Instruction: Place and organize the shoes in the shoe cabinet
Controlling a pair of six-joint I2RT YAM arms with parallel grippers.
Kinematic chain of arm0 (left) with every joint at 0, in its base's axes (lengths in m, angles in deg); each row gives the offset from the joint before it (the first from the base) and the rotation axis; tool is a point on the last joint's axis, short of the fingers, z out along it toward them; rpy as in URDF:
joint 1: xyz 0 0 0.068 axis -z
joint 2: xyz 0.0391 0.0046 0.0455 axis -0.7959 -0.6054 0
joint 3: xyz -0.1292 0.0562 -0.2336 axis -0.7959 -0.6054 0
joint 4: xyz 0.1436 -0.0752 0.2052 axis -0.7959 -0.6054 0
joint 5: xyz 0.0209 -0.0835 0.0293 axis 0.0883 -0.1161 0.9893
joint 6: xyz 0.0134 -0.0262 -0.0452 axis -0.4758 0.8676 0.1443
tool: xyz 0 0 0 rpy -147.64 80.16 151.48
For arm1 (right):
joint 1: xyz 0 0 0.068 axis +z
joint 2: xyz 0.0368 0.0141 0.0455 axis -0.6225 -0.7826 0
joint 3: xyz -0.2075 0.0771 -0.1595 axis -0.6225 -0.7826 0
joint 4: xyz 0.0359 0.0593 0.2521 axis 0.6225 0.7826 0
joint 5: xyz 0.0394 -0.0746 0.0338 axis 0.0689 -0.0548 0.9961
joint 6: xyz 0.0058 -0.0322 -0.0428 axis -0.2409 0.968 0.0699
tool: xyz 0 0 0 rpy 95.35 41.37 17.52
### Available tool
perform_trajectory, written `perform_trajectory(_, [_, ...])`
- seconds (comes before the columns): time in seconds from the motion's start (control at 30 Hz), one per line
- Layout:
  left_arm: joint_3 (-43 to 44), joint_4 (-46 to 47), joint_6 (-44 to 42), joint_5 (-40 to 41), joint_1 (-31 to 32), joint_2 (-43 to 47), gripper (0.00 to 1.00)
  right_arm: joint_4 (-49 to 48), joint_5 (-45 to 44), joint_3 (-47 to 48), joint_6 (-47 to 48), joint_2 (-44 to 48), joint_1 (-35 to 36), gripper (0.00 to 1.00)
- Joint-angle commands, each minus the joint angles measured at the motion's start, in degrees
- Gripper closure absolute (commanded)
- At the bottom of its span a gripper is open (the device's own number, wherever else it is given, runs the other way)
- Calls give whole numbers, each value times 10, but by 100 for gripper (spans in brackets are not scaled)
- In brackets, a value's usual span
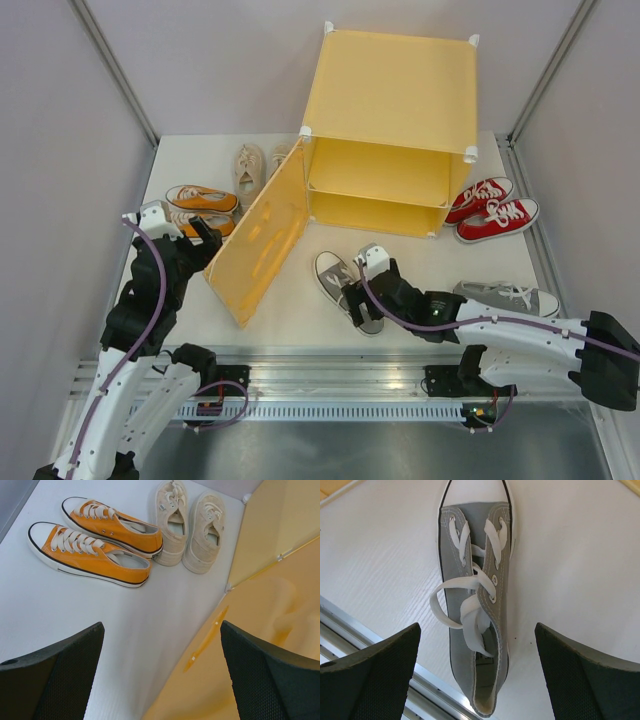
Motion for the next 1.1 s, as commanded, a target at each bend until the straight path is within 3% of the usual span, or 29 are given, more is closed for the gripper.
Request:
perform_trajectory(0.0, [-1, 20, -17, -14, 2, -5, 1, 1, -24, -6, -12, -17, 14, 2])
perform_trajectory(0.37, [-1, 21, -18, -19, 2, -5, 1, -13, -27, -30, -44, -66, 28, 2])
perform_trajectory(0.73, [-2, 22, -19, -17, 2, -3, 1, -124, -31, -21, -26, -185, 27, 2])
perform_trajectory(1.07, [-2, 23, -19, -24, 2, -6, 1, -179, -55, -58, -44, -176, 38, 2])
